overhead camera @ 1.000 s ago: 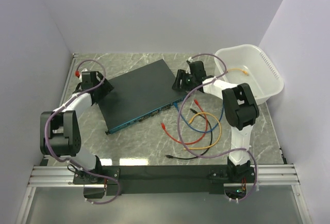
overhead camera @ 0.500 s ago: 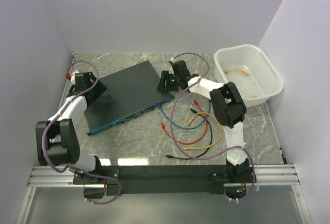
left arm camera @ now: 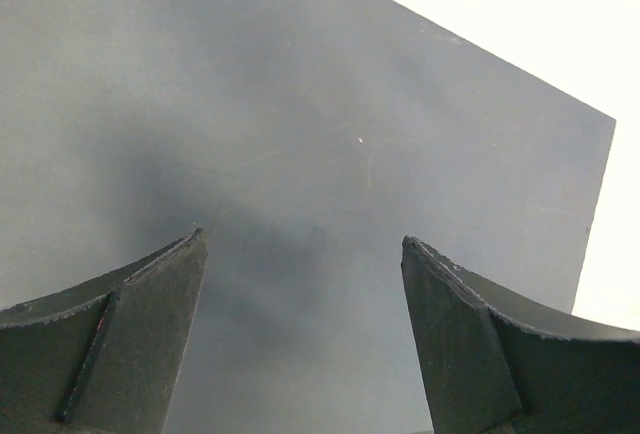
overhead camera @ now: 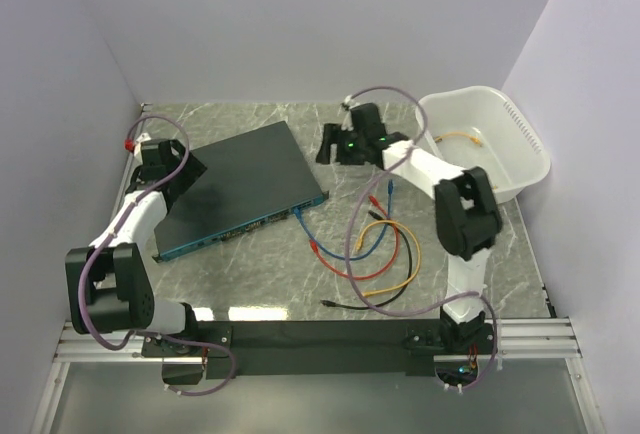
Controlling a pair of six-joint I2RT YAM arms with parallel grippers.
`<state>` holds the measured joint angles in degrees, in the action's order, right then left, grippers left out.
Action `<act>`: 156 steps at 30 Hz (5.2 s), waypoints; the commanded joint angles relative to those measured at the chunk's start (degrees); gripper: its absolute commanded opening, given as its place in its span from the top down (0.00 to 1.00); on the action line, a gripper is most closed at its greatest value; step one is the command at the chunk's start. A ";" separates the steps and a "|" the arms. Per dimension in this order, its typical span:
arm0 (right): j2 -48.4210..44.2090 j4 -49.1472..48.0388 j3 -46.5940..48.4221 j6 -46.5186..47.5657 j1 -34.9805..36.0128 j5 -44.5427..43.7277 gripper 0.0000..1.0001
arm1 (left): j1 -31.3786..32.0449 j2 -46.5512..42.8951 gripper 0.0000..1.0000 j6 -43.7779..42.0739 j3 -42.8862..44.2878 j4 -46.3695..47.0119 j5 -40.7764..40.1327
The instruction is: Insert the plug into the switch port
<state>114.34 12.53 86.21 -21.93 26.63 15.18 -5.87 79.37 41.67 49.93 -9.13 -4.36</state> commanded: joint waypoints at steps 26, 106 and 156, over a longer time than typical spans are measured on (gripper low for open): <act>-16.70 1.26 -27.95 -0.22 -8.97 -8.32 0.29 | 3.14 -10.56 0.16 0.25 -5.20 7.36 11.13; -13.01 -9.02 -7.64 17.72 16.87 -3.75 1.00 | 18.43 4.47 0.31 11.77 -14.60 52.72 37.15; -23.20 -22.29 -22.50 11.56 17.75 -6.21 0.53 | 25.64 1.05 1.00 18.36 -12.84 50.08 27.30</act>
<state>90.91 -6.92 63.22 -9.56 44.62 9.72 19.59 82.67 59.88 35.62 40.58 23.05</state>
